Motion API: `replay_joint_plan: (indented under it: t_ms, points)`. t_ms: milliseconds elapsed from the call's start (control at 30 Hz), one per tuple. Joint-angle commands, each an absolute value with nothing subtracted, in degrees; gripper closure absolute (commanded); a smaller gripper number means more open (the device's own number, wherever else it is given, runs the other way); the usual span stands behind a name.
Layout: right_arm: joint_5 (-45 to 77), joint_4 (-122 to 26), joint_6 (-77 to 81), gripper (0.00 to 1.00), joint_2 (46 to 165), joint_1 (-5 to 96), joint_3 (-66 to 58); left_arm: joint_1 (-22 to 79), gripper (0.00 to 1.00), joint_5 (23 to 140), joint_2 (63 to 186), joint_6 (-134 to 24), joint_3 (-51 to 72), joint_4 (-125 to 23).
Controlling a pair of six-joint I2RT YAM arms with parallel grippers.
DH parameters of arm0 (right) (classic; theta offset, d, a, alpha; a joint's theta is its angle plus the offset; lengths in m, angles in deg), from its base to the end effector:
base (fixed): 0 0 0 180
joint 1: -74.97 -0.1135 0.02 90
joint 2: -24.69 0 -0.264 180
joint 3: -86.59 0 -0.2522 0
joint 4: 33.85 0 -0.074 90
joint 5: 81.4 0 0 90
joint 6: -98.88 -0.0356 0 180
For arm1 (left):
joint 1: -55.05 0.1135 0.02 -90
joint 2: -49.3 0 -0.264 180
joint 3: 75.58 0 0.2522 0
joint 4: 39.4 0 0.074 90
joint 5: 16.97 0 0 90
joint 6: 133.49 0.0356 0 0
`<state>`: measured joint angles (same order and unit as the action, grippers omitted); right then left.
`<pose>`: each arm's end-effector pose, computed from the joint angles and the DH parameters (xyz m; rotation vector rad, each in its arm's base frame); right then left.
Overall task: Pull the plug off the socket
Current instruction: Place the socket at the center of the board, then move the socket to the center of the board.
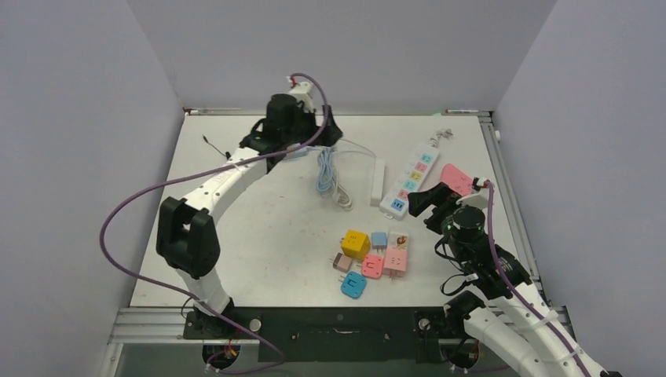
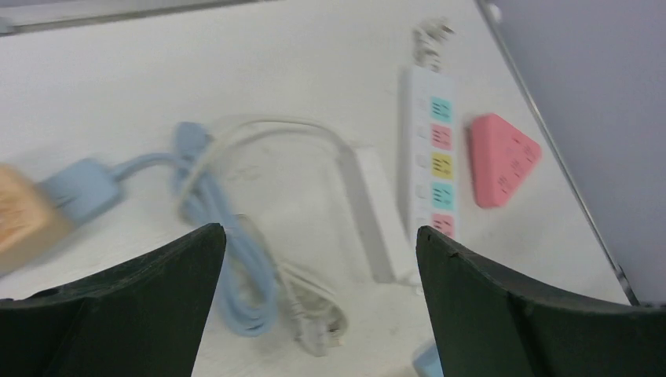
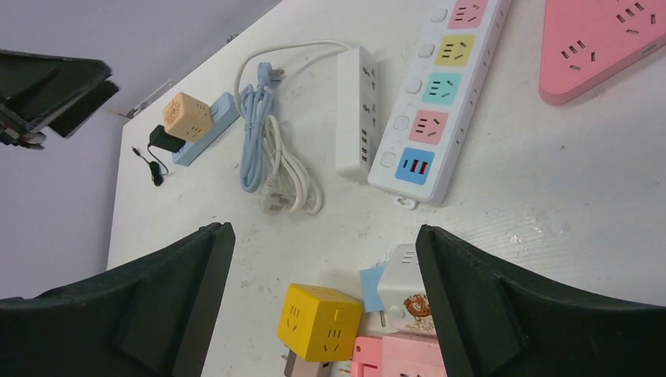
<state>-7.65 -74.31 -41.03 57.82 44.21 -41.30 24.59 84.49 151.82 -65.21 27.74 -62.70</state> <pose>0.1237 0.0621 0.3002 0.5188 1.9188 0.6569 0.3671 -0.2241 0.3331 0.2913 2.0201 -0.7819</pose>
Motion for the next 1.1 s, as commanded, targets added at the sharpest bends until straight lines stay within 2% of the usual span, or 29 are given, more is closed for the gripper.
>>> replay_joint_plan:
  t_ms: [0, 300, 800, 1067]
  points:
    - [-7.46, -72.87, -40.42, 0.10, 57.28, 44.48, -41.23, 35.97, 0.11, 77.24, 146.33, -65.68, 22.06, -66.60]
    - [-6.40, -72.74, -41.18, 0.10, 58.56, 44.48, -41.59, 46.27, 0.25, 70.39, 148.00, -65.15, 19.68, -70.82]
    - [-6.50, -74.02, -41.76, 0.10, 59.30, 44.46, -41.71, 46.79, 0.45, 66.40, 159.08, -65.65, 25.84, -70.67]
    - [-6.70, -75.49, -41.24, 0.10, 59.43, 44.48, -41.03, 46.79, 0.47, 62.58, 164.12, -63.88, 31.45, -72.61]
